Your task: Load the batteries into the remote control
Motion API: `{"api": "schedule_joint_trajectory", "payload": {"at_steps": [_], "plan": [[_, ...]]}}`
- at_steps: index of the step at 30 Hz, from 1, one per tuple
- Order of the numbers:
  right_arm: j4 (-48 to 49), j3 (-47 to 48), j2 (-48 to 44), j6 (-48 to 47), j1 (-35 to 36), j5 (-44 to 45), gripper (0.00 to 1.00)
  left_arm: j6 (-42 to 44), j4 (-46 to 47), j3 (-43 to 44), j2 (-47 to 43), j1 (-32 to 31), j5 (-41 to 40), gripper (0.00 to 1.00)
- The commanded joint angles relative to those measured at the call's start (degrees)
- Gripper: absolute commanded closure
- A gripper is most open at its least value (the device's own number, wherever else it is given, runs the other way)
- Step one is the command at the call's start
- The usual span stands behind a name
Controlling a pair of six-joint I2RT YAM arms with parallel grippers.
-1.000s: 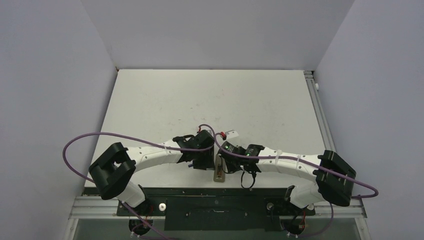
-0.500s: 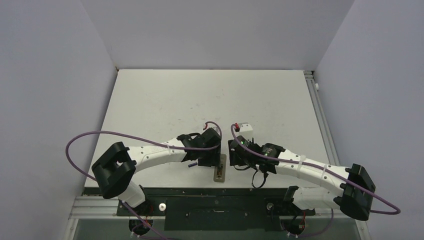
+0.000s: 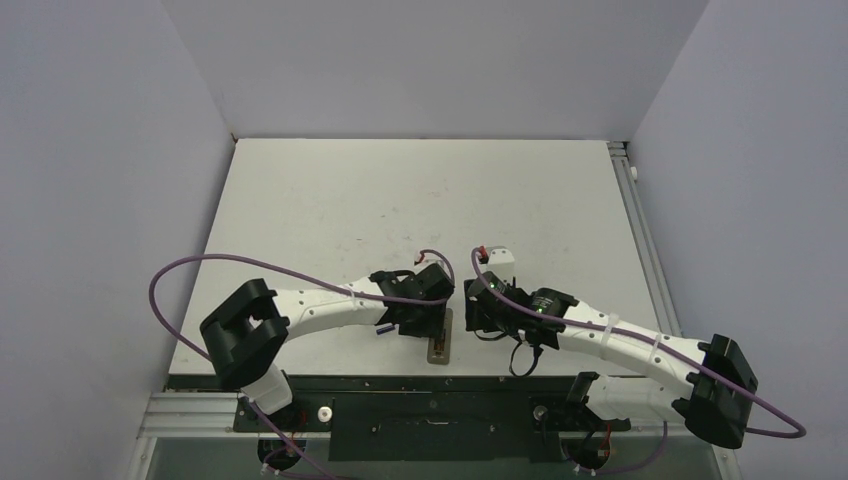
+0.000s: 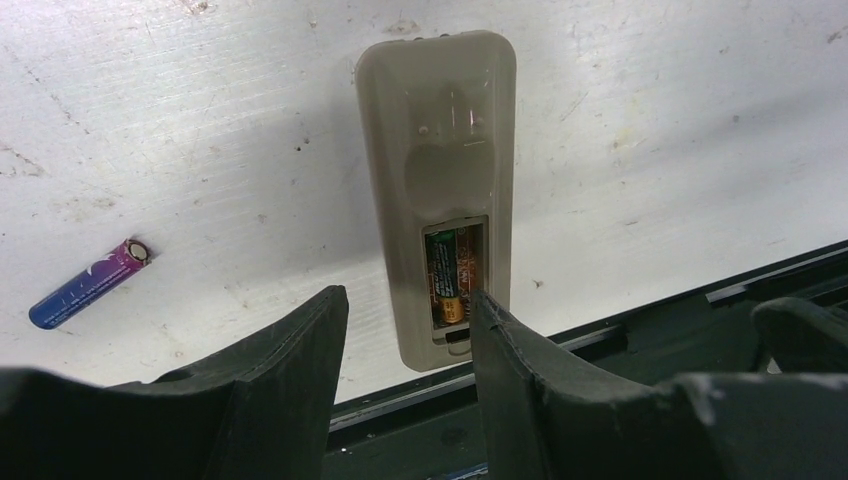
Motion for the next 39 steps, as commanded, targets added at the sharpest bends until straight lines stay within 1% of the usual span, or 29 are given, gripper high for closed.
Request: {"api": "schedule_joint_trajectory", "payload": {"at_steps": [1, 17, 29, 39], "plan": [[0.3, -0.3, -1.9, 0.9, -0.3, 0.4, 0.50, -0.8, -1.6, 2.6, 1.2, -0.5, -2.0, 0.55], [0.8, -1.8, -2.6, 1.6, -0.2, 0.1, 0.50, -0.9, -0.8, 3.4, 4.7, -1.2, -1.2, 0.56], [1.3, -2.4, -2.3, 1.4, -0.3, -0.1, 0.54, -0.4, -2.6, 5.4, 6.7, -2.3, -2.1, 0.67], [1.3, -2.5, -2.1, 1.3, -0.2, -0.1, 0.55, -0.2, -2.7, 5.8, 7.4, -2.5, -1.7, 0.76]]}}
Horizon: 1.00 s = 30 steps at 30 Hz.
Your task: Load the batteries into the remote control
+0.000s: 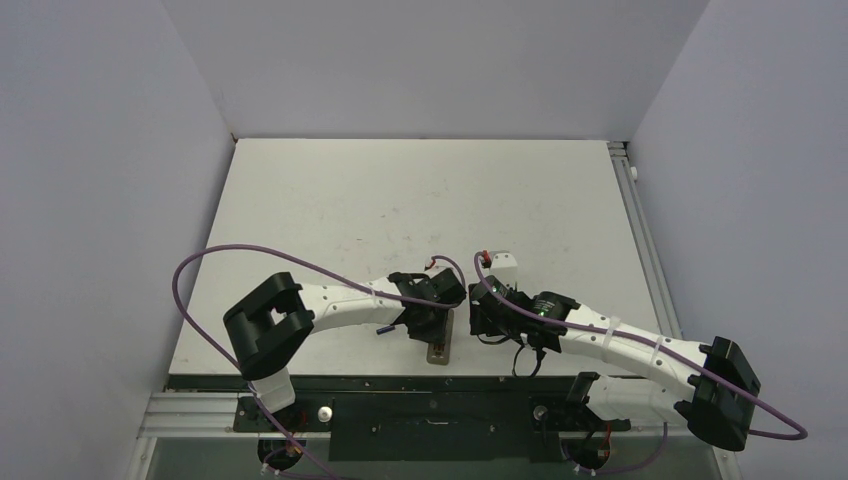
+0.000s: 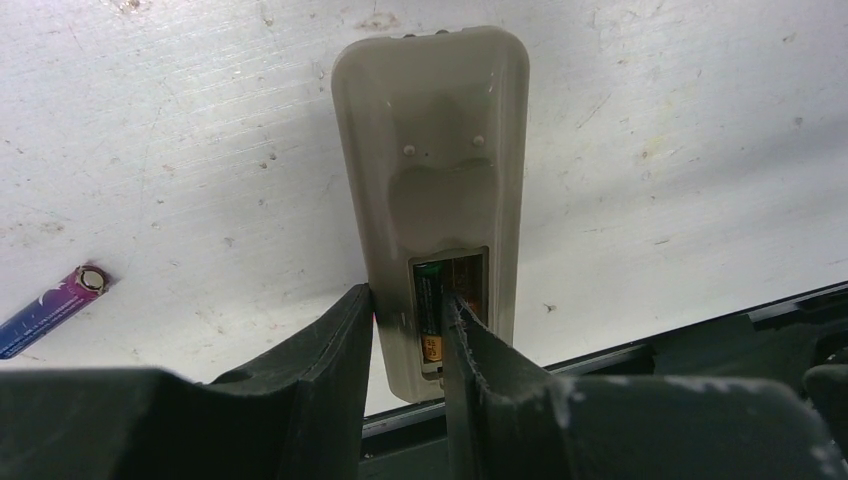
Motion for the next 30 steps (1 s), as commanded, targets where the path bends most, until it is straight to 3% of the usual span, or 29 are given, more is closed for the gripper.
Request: {"api": "schedule_joint_trajectory", "payload": {"at_steps": [1, 11, 22, 30], "plan": [[1.5, -0.3, -1.0, 0.4, -0.2, 0.4, 0.55, -0.7, -1.0, 2.1, 0.7, -0.5, -0.9, 0.78], [0.8, 0.8, -0.4, -0.4, -0.2, 1.2, 0.53, 0.4, -0.9, 2.6, 1.0, -0.5, -1.0, 0.80], [0.0, 2.0, -0.3, -1.9, -1.2, 1.7, 0.48, 3.6, -5.1, 4.7, -1.9, -0.5, -5.5, 0.56], [1.3, 1.5, -0.5, -3.7, -1.7, -2.0, 0.52, 2.3, -5.7, 1.9, -7.1, -0.5, -4.8, 0.54]]}}
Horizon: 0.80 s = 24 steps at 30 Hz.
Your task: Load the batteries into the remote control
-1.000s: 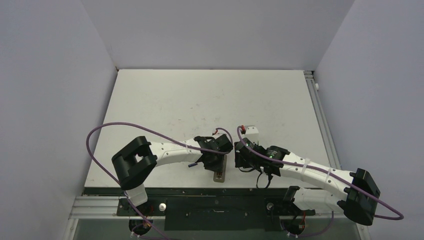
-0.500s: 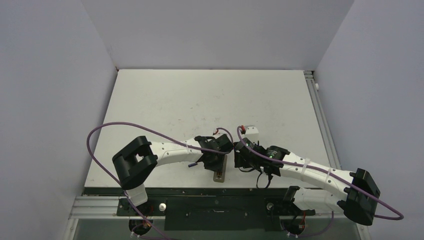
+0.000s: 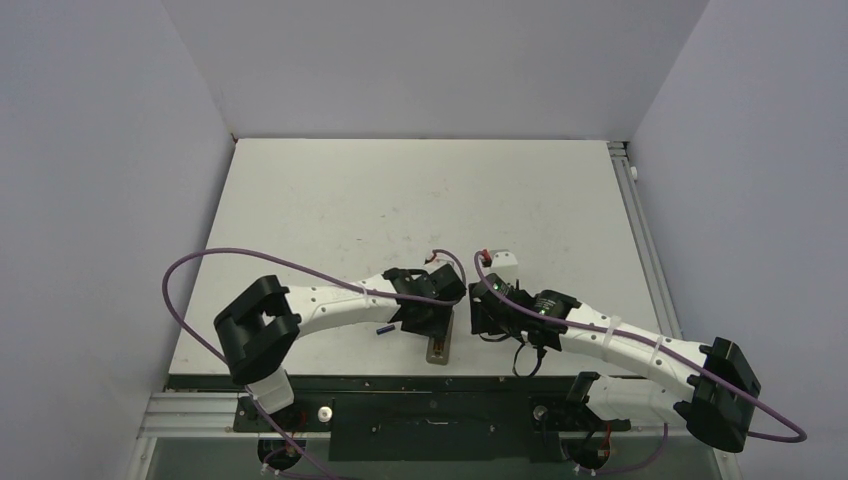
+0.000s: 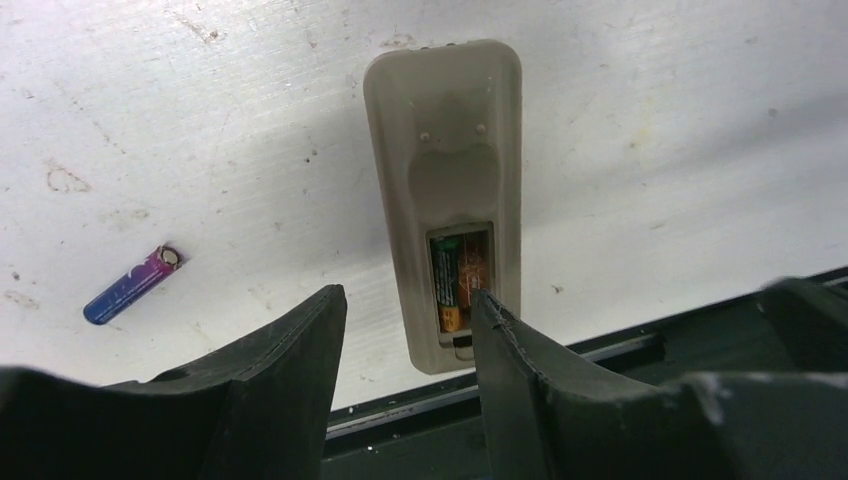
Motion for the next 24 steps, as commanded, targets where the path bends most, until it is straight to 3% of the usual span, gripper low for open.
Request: {"api": "schedule_joint_trajectory", "payload": {"at_steps": [1, 9, 11, 24], "plan": [[2.1, 1.0, -0.5, -1.9, -0.5, -2.9, 0.55, -1.4, -1.6, -1.0, -6.2, -0.4, -1.0, 0.54], [7.3, -3.6, -0.9, -1.7, 0.6, -10.2, 0.80, -3.4, -0.9, -5.5, -12.6, -0.2, -0.6, 0.54], [8.1, -4.4, -0.5, -1.1, 1.6, -11.0, 0.91, -3.7, -1.0, -6.3, -13.8, -0.2, -0.8, 0.54], [15.1, -8.9, 3.5, 3.0, 5.5, -14.4, 0.91, -3.2, 0.1, -10.8, -19.4, 4.0, 0.6, 0.53]]}}
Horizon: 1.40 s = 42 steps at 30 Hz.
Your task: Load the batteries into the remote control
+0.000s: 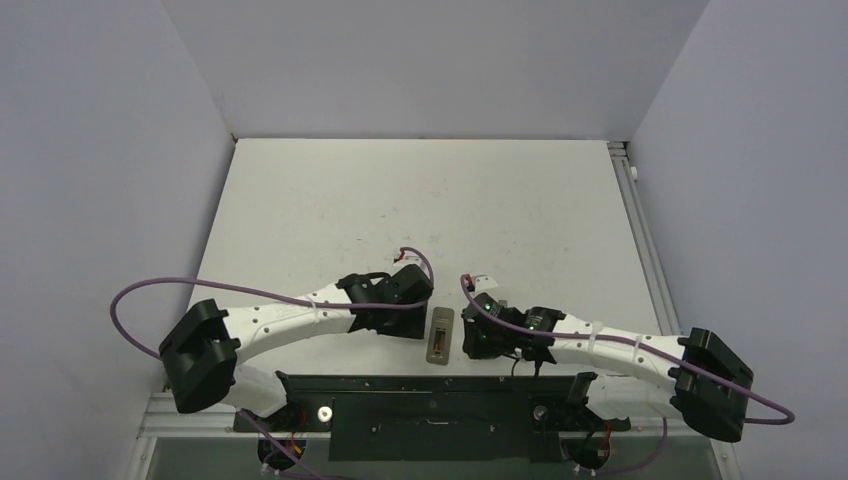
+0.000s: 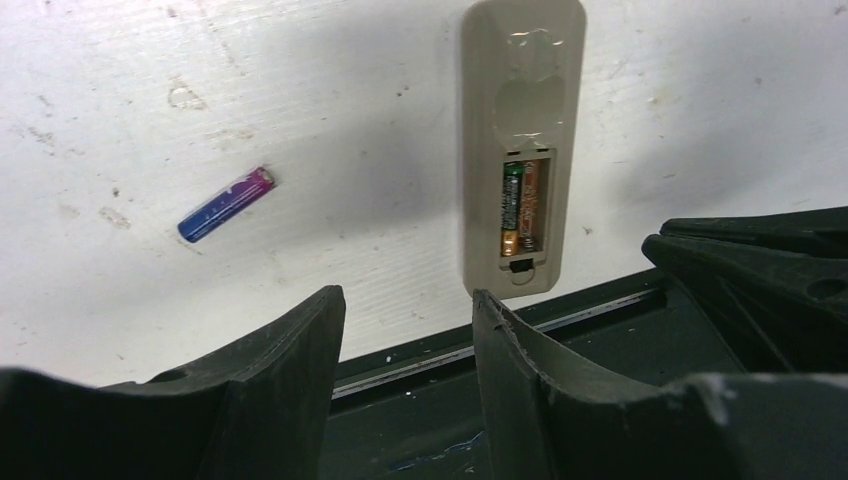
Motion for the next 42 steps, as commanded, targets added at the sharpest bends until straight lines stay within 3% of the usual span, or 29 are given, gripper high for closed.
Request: {"api": "schedule_joint_trajectory", "payload": {"at_steps": [1, 15, 42], "plan": [[5.3, -1.1, 2.3, 2.2, 0.9, -1.3, 0.91, -1.4, 0.4, -1.7, -3.5, 2.6, 0.9, 0.53], [10.3, 0.6, 11.8, 2.5, 3.0, -3.4, 0.91, 2.5, 0.9, -6.9, -12.0, 13.9, 5.8, 0.52], [10.0, 12.7, 26.4, 2.0, 5.4, 2.5, 0.91, 4.5, 3.8, -14.6, -18.3, 24.7, 13.3, 0.51]]}}
